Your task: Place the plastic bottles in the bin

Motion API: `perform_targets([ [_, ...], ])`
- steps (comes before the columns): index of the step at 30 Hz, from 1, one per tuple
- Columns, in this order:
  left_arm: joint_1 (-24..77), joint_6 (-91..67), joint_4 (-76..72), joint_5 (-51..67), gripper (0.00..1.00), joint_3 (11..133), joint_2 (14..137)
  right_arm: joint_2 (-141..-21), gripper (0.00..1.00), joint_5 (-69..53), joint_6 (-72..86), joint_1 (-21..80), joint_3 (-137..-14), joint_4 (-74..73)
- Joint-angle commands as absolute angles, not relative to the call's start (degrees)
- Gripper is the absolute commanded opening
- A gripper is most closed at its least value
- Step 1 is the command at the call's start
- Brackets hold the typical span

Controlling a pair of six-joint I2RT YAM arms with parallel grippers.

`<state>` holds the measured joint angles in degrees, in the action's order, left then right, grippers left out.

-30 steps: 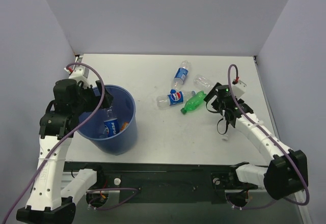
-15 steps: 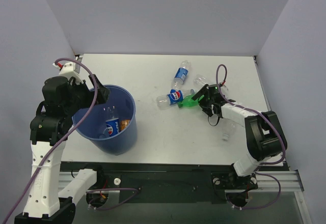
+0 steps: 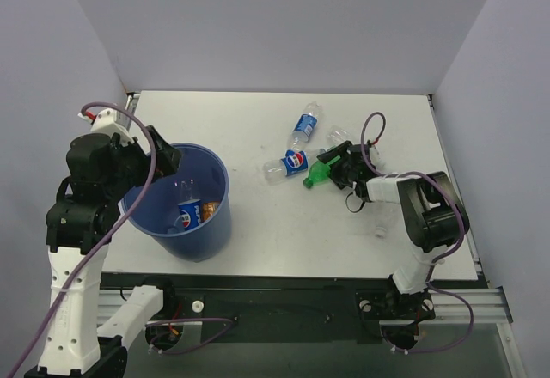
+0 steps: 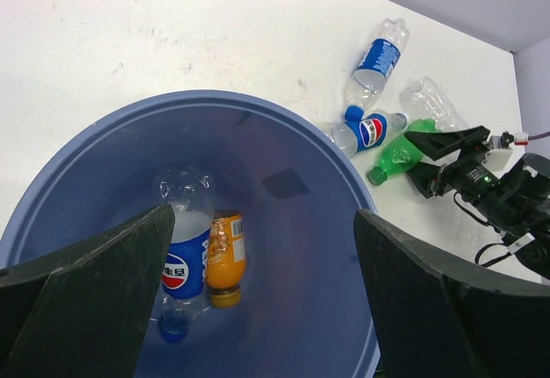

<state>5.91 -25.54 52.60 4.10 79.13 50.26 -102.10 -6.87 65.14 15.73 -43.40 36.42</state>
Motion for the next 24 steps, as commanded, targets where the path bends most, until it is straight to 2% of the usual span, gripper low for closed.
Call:
perform_targets([
  [1, 6.06, -27.16, 54.14, 0.97, 0.97, 82.53, 49.83, -101.43, 0.65, -4.93, 65.21, 15.47, -39.99, 32.25],
  [3, 6.15, -27.68, 54.23, 1.41, 0.97, 82.18, 49.66, -100.11, 0.57, -4.57, 65.3, 15.47, -39.03, 32.43],
  [8, 6.07, -27.86, 53.26, 0.53, 0.97, 81.12, 48.34, -95.9, 0.49, -2.91, 64.69, 15.47, -36.65, 31.04],
  [12, 6.15, -28.65, 52.47, 0.61, 0.97, 79.9, 47.46, -90.36, 0.48, -0.8, 63.37, 15.47, -34.9, 27.44],
  [18, 6.07, -29.62, 50.54, -3.24, 0.97, 76.37, 45.88, -74.2, 0.48, 3.77, 59.95, 17.13, -34.01, 20.85],
  [21, 6.07, -28.83, 51.94, -5.36, 0.97, 78.57, 46.14, -64.11, 0.48, 10.16, 56.44, 23.52, -37.78, 15.57],
  [24, 6.24, -28.04, 53.35, -7.73, 0.97, 82.78, 47.37, -59.42, 0.49, 13.97, 51.87, 29.43, -44.71, 13.01],
])
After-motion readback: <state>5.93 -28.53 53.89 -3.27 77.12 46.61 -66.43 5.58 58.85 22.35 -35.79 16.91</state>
